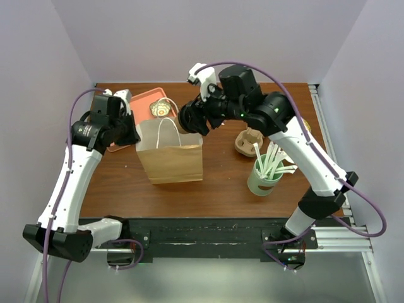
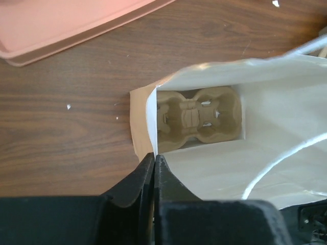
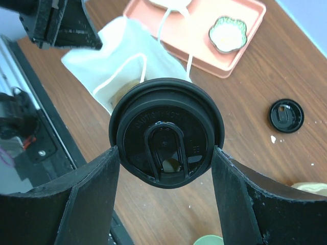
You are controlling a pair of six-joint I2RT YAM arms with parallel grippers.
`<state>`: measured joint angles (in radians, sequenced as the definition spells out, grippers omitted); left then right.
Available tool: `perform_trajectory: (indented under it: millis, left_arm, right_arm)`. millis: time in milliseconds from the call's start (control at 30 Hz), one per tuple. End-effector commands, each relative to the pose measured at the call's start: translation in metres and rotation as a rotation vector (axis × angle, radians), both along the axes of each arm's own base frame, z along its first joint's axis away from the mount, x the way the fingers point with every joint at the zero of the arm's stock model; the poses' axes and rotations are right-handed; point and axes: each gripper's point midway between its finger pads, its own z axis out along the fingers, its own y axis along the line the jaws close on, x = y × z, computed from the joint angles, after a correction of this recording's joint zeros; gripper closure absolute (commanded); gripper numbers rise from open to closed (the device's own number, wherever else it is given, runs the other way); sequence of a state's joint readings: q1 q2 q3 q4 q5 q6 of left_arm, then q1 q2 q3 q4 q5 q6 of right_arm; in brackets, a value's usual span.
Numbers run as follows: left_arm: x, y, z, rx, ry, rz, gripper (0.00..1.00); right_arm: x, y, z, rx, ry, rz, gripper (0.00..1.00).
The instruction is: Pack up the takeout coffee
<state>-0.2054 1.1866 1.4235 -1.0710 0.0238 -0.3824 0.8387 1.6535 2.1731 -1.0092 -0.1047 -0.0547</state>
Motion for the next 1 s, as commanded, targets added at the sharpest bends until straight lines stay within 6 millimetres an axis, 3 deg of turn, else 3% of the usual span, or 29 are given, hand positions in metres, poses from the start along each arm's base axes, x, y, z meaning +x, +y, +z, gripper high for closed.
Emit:
perform_trajectory:
  millis: [0,33,133,200,233,267,333,367,467,633,800,967]
  left_arm:
    - [0.01,-0.021,0.022,-0.075,-0.153,-0.116,1.0]
    - [0.013,-0.03,0.033,-0.114,-0.219,-0.151,1.0]
    - [0.001,-0.039,0.04,-0.176,-0.339,-0.21,1.0]
    - [-0.012,-0.044,0.035,-0.201,-0.394,-0.26,1.0]
    - [-0.019,-0.047,0.045,-0.216,-0.466,-0.295,1.0]
    - [-0.022,-0.05,0.029,-0.216,-0.459,-0.323,1.0]
    - [-0.03,-0.053,0.035,-0.209,-0.541,-0.383,1.0]
    - [-0.032,-0.053,0.024,-0.204,-0.533,-0.393,1.0]
    - [-0.037,-0.051,0.019,-0.184,-0.559,-0.409,1.0]
    - [-0.04,-0.042,0.012,-0.155,-0.557,-0.367,1.0]
    - [-0.041,-0.024,0.018,-0.087,-0.583,-0.288,1.0]
    - [-0.047,-0.029,0.026,-0.122,-0.598,-0.301,1.0]
  right_arm:
    - [-0.005,0.005,-0.007,-0.055,-0.049,0.015,0.53]
    - [-0.011,0.006,-0.015,-0.09,-0.052,0.019,0.53]
    - [-0.03,0.008,-0.023,-0.137,-0.067,0.072,0.53]
    - [-0.044,0.006,-0.021,-0.144,-0.089,0.116,0.53]
    - [-0.056,0.01,-0.03,-0.165,-0.087,0.153,0.53]
    - [-0.058,0.009,-0.033,-0.182,-0.1,0.157,0.53]
    - [-0.07,0.007,-0.042,-0.214,-0.113,0.183,0.53]
    - [-0.07,0.005,-0.043,-0.228,-0.125,0.169,0.53]
    - [-0.075,0.005,-0.048,-0.249,-0.135,0.165,0.55]
    - [-0.064,0.001,-0.043,-0.255,-0.17,0.072,0.54]
    - [-0.065,-0.005,-0.059,-0.311,-0.142,0.071,0.53]
    - [-0.068,-0.003,-0.079,-0.39,-0.14,0.111,0.53]
